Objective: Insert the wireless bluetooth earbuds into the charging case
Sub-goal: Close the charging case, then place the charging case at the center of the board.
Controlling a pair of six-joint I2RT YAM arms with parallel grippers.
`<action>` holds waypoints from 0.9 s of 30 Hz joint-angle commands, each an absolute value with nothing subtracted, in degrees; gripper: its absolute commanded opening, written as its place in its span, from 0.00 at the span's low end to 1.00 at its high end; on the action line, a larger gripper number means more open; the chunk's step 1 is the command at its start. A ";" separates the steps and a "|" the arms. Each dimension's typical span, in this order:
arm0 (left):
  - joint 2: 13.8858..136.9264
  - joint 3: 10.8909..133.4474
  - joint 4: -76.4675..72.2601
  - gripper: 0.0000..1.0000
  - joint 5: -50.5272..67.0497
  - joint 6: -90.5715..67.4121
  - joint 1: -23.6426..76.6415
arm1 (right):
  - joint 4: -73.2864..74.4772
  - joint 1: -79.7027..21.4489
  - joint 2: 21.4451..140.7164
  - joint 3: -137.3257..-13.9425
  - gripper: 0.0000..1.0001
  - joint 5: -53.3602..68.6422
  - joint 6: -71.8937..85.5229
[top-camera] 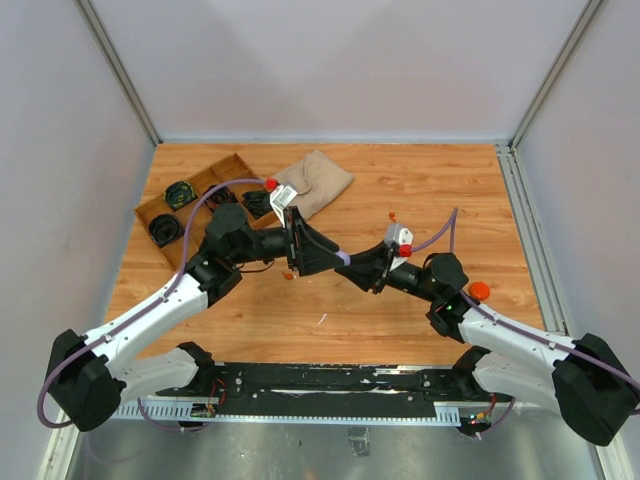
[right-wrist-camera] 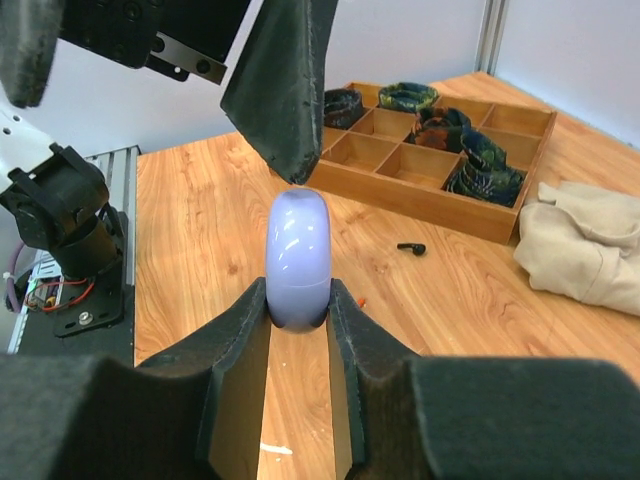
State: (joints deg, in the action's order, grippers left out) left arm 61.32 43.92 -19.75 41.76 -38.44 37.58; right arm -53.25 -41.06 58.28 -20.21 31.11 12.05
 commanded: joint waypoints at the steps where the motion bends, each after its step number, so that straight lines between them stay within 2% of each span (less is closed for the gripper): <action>1: 58.91 46.32 -9.77 0.71 35.27 -31.70 37.36 | -47.83 -39.80 56.61 -22.64 0.01 31.27 12.73; 7: 56.76 51.98 7.74 0.79 15.04 -21.72 37.20 | -33.06 -38.98 52.69 -24.35 0.01 29.17 12.18; 13: 55.39 57.03 16.93 0.87 -1.39 -15.99 37.01 | -15.78 -38.29 48.10 -25.50 0.02 26.81 11.96; 21: 53.61 58.37 16.84 0.94 -18.95 -9.73 36.70 | 1.69 -38.05 45.79 -26.51 0.02 24.88 14.15; 27: 51.35 51.11 11.58 0.96 -27.46 -8.48 35.30 | 6.14 -38.03 47.96 -25.44 0.02 25.87 18.33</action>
State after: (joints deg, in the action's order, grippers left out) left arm 53.23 55.13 14.87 -18.79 -10.46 36.75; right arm 0.19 -38.81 46.83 -24.71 25.74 14.66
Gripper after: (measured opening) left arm 0.950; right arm 0.264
